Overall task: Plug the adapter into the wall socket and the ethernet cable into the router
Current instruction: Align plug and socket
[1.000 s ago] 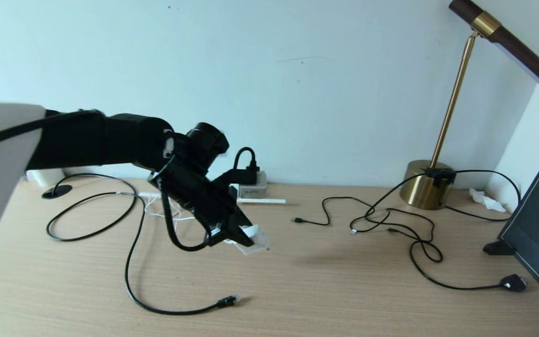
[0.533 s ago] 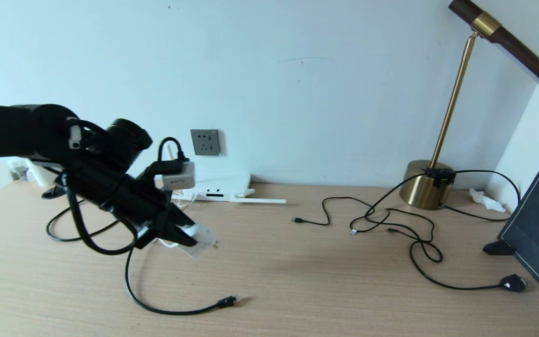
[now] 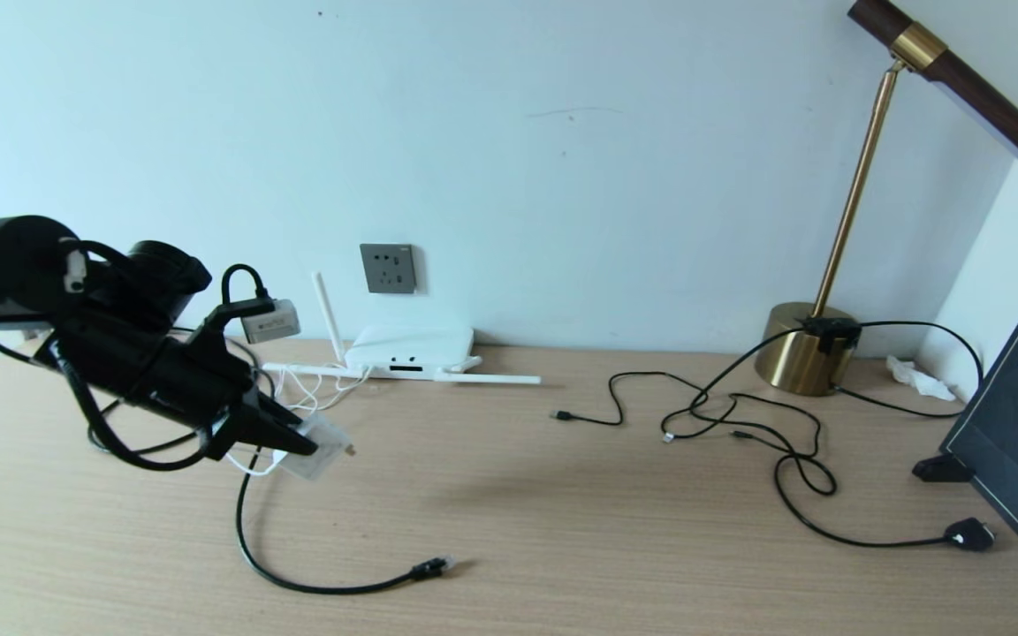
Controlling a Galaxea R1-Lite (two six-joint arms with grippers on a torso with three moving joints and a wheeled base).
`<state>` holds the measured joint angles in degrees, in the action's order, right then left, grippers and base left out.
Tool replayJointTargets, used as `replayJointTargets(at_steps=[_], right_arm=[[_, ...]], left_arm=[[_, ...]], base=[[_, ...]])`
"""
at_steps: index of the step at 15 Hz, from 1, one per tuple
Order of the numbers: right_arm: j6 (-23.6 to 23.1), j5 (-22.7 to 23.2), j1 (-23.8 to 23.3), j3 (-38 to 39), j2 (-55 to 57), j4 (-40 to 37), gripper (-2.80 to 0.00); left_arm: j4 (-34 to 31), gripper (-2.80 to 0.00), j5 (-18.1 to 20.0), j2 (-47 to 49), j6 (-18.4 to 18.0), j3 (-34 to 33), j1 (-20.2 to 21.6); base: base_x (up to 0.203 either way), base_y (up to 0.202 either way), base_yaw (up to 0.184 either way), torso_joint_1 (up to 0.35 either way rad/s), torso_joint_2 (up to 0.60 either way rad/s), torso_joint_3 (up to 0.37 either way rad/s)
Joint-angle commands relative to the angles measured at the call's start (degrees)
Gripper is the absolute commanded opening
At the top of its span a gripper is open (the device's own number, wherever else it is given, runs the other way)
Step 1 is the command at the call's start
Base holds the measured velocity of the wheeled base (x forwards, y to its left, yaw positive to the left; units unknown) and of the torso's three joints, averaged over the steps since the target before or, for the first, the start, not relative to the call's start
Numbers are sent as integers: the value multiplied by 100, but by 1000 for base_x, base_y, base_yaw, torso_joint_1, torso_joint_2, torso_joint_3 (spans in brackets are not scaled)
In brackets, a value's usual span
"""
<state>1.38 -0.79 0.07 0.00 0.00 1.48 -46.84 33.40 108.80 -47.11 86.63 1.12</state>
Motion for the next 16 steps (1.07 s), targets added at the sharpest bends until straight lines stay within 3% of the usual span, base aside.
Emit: replayJointTargets(at_steps=[1, 5, 9, 12, 14, 16], right_arm=[[3, 0, 1, 68, -1, 2, 0], [3, 0, 1, 66, -1, 2, 0], [3, 0, 1, 63, -9, 2, 0], [3, 0, 1, 70, 0, 2, 0], [3, 0, 1, 70, 0, 2, 0], [3, 0, 1, 70, -1, 2, 0]], left_arm=[[16, -280, 10, 439, 962, 231, -7], [34, -280, -175, 797, 3002, 829, -113], [674, -280, -836, 895, 3676, 524, -213], [1995, -280, -1903, 1013, 4074, -39, -370], [2353, -280, -2697, 989, 4324, -224, -519], [2711, -280, -2982, 988, 4573, -355, -598]], base=[[0, 0, 0, 0, 0, 0], [0, 0, 0, 0, 0, 0], [0, 0, 0, 0, 0, 0], [0, 0, 0, 0, 0, 0], [0, 0, 0, 0, 0, 0], [0, 0, 0, 0, 0, 0]])
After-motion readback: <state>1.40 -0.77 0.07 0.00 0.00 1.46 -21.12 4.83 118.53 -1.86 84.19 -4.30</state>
